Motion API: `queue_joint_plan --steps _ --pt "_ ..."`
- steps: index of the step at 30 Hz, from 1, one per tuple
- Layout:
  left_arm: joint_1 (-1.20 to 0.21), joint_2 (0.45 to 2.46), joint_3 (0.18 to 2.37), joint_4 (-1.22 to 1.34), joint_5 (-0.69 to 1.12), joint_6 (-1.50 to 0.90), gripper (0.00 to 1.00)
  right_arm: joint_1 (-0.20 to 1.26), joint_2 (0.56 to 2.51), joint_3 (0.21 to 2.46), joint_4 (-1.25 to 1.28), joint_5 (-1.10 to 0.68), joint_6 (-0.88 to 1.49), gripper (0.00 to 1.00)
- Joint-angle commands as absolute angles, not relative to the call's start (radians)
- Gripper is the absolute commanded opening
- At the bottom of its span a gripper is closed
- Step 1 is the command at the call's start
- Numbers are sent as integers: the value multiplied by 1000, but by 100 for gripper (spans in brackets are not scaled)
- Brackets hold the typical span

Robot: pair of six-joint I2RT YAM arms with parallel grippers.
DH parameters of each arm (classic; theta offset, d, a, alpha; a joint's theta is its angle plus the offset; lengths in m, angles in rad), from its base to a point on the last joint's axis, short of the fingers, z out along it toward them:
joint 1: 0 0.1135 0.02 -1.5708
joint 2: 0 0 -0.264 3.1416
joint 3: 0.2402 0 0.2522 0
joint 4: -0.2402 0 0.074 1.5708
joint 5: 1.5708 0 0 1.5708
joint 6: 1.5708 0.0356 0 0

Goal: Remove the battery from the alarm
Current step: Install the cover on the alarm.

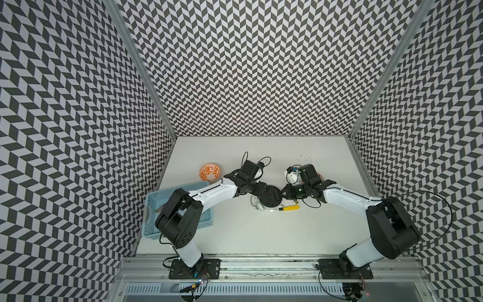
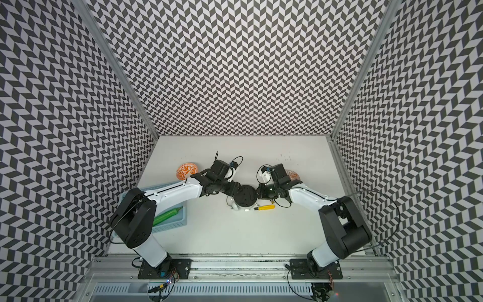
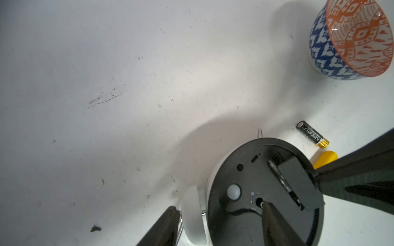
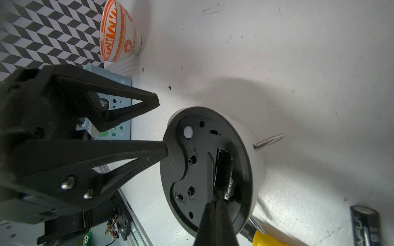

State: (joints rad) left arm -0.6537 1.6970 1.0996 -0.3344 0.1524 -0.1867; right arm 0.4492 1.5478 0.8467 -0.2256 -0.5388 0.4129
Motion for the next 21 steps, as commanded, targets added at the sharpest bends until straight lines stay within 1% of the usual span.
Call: queue_joint_plan --steps 1,7,15,21 --pt "-660 1719 1141 -368 164 -168 61 446 1567 831 -153 -537 436 0" --pt "-669 1739 1147 -382 180 -163 58 446 1581 830 -160 -535 439 0" --pt "-675 1741 1144 -383 179 -163 56 446 1582 827 -166 -527 449 0" --pt "-678 1738 1138 -380 175 -175 55 446 1555 832 -204 -490 472 0"
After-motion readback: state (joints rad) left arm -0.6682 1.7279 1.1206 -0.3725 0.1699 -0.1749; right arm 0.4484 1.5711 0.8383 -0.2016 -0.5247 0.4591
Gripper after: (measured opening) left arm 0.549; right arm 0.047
